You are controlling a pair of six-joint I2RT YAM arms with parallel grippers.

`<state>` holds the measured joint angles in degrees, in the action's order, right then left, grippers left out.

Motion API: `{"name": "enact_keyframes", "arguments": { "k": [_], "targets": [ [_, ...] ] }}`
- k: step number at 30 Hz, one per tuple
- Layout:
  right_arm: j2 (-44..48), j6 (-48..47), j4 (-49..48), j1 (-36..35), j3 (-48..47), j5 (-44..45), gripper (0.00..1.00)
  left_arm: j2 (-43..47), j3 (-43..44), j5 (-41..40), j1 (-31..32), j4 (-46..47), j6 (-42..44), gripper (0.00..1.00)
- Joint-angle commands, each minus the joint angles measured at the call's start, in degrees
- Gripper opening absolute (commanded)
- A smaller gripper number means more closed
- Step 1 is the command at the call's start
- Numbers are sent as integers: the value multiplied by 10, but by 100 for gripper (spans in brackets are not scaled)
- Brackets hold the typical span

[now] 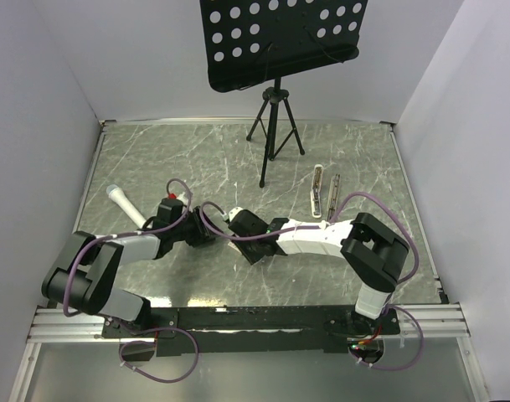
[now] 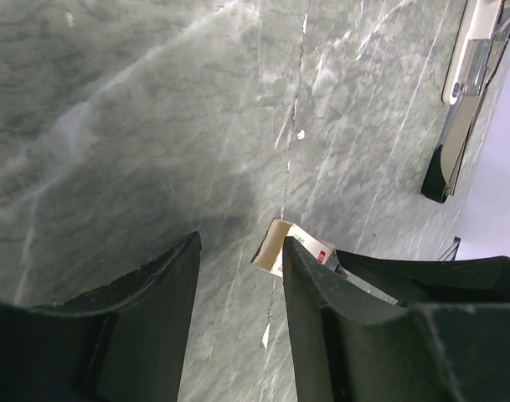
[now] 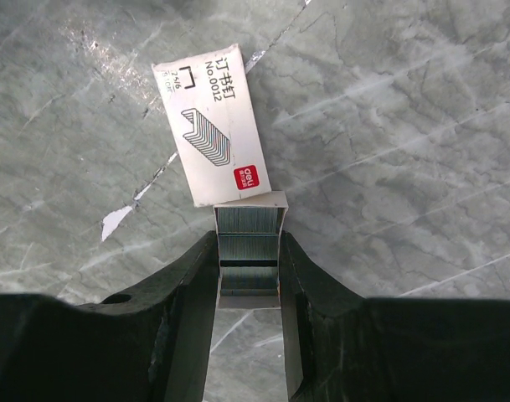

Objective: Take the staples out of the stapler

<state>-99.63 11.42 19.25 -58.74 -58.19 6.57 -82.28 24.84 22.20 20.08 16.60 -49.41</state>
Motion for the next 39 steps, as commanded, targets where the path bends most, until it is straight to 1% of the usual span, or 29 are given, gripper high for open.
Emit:
{"name": "enact_keyframes", "arguments": {
  "k": [1, 14, 23, 32, 39],
  "targets": [
    [-14, -5, -18, -1, -21, 6, 35, -10, 22, 6, 9, 24, 4, 50],
    [-14, -14, -40, -1, -10, -12, 35, -47, 34, 11, 39, 40, 5, 46],
    [-17, -20, -48, -1, -6, -27, 35, -60, 31, 11, 48, 45, 5, 38],
    [0, -43, -80, 0, 28, -55, 35, -77, 32, 17, 54, 57, 14, 34],
    [8, -54, -95, 0, 55, -43, 34, -72, 43, 14, 54, 41, 50, 34]
  ]
}}
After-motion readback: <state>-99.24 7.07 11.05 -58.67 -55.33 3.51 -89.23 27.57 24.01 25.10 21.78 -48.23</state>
